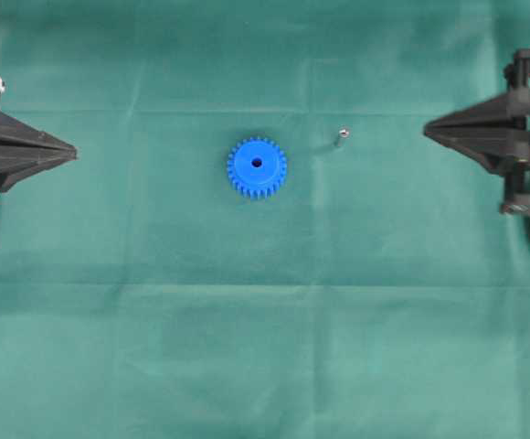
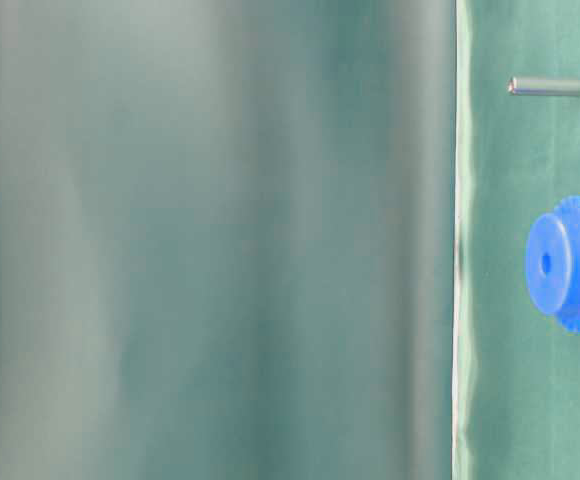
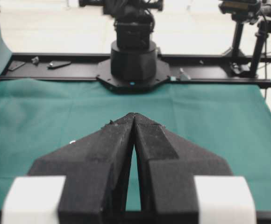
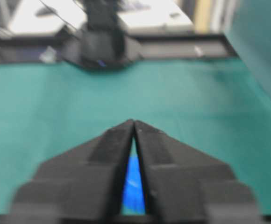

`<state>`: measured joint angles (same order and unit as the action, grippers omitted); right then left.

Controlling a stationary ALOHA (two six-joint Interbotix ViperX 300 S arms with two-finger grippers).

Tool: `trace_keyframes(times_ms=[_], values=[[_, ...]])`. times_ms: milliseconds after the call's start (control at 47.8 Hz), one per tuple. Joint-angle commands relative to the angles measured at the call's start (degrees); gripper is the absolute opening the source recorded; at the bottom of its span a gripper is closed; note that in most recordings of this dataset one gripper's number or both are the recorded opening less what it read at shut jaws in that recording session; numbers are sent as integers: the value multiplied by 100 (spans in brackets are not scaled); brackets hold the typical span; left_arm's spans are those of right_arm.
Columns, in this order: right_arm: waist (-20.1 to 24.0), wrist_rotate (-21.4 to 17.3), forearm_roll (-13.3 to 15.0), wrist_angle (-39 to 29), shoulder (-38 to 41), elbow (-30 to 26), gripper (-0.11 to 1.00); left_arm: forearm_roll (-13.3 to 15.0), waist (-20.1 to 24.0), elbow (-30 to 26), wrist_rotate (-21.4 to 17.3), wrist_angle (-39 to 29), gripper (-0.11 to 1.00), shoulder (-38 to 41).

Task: Insert the shaft placed at a random location into the center hole of the medium gear at another random location.
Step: 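Move the right gripper left toward the silver shaft, then lower the right gripper over the shaft and close to grasp it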

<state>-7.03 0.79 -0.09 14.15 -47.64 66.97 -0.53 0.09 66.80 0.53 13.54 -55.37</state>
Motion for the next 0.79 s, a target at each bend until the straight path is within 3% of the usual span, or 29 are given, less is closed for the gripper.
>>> trace_keyframes(times_ms=[0,105,209,334,773], values=[[-202,-35,-35,211,439,-62,36,-18,18,-141,9,26,0,26],[-360,-9,-26,483,1028,-79,69,-18,18,-141,9,9,0,44],[-492,0,-26,835,1670,-88,92,-18,18,-141,9,0,0,53],[-606,0,-26,1301,2329,-62,86,-18,18,-132,9,-44,0,44],[-677,0,-141,2373,3981,-114,87,-18,18,-132,18,-44,0,53]])
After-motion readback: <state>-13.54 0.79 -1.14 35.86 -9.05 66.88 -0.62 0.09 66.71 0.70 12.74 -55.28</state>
